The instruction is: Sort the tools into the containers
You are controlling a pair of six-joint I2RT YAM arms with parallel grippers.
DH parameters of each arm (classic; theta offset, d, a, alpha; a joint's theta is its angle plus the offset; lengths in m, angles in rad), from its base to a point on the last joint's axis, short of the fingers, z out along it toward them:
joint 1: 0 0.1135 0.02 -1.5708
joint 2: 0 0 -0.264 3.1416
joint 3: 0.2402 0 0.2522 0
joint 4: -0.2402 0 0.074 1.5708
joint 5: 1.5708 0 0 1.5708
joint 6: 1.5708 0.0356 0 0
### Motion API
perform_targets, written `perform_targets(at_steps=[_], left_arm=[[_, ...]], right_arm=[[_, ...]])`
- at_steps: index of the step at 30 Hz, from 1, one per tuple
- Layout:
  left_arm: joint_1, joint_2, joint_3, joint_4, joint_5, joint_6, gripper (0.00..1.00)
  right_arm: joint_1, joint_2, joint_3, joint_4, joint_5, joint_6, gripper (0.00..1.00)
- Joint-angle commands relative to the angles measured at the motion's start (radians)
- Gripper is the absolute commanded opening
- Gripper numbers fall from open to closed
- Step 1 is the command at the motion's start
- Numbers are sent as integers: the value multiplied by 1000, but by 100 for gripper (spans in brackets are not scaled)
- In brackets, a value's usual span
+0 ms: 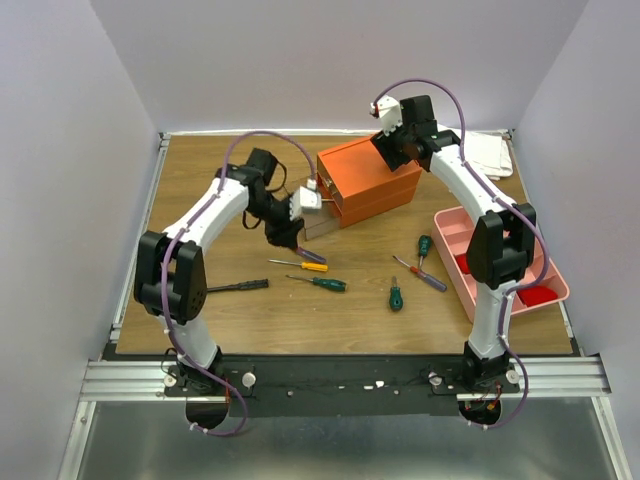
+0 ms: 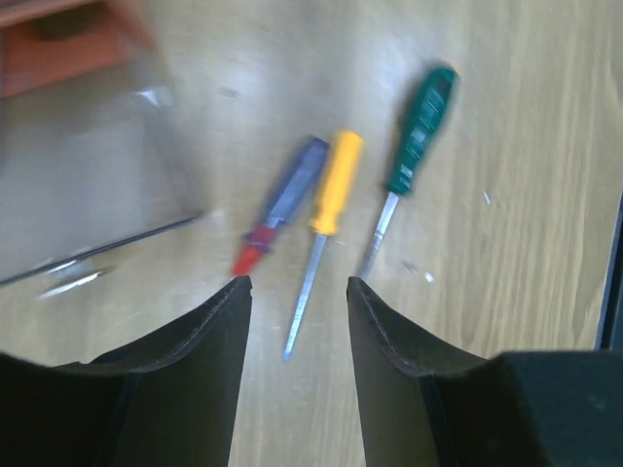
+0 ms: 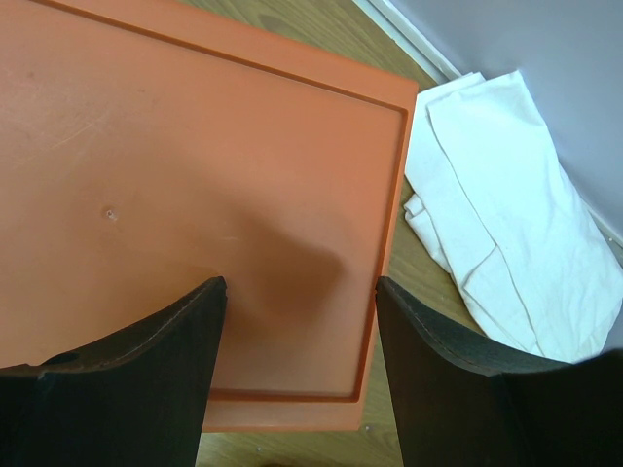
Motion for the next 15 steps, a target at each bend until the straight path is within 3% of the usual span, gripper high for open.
perform_targets(at_steps=[1,10,15], left_arm=[[-73,-27,-119,-90,-60,320,54],[-185,-34,-217,99,-31,295,60],[-222,19,-196,108,-28,326,60]], right_arm=[[7,64,-11,-146,8,-8,72],[5,40,-17,-140,24,-18,72],[5,26,-37,-136,33,-31,72]])
